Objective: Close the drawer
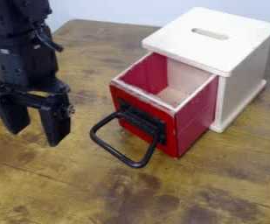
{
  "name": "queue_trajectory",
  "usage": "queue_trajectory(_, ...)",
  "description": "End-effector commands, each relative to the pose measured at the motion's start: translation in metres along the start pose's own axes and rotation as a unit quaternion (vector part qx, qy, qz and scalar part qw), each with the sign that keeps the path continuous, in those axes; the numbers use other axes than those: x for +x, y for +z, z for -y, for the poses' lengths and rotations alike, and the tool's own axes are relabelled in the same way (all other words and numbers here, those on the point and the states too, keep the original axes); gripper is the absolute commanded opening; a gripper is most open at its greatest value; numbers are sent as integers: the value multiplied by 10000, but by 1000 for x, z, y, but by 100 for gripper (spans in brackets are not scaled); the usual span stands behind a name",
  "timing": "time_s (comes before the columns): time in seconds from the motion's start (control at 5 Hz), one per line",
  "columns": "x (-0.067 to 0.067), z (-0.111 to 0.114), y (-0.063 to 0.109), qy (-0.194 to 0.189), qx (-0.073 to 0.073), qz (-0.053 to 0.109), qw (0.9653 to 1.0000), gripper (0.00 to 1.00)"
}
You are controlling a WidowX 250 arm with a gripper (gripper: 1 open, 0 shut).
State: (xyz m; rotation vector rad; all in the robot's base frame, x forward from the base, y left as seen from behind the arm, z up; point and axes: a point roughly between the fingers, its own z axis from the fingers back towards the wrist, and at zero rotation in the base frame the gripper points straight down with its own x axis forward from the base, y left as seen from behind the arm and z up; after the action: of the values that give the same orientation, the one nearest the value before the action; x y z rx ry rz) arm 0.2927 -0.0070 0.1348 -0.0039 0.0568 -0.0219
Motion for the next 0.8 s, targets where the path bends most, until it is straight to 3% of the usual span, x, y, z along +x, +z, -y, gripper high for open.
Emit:
queue_trajectory(0.0,7,2,-5,-95,20,-91,9999,100)
queue_trajectory(0.2,20,12,-17,-739,132,-89,9971,100)
queue_trajectory(0.4,33,26,-23,-1238,211,-55,9921,100)
queue_trajectory(0.6,47,36,-40,-1430,297,-48,9893,100)
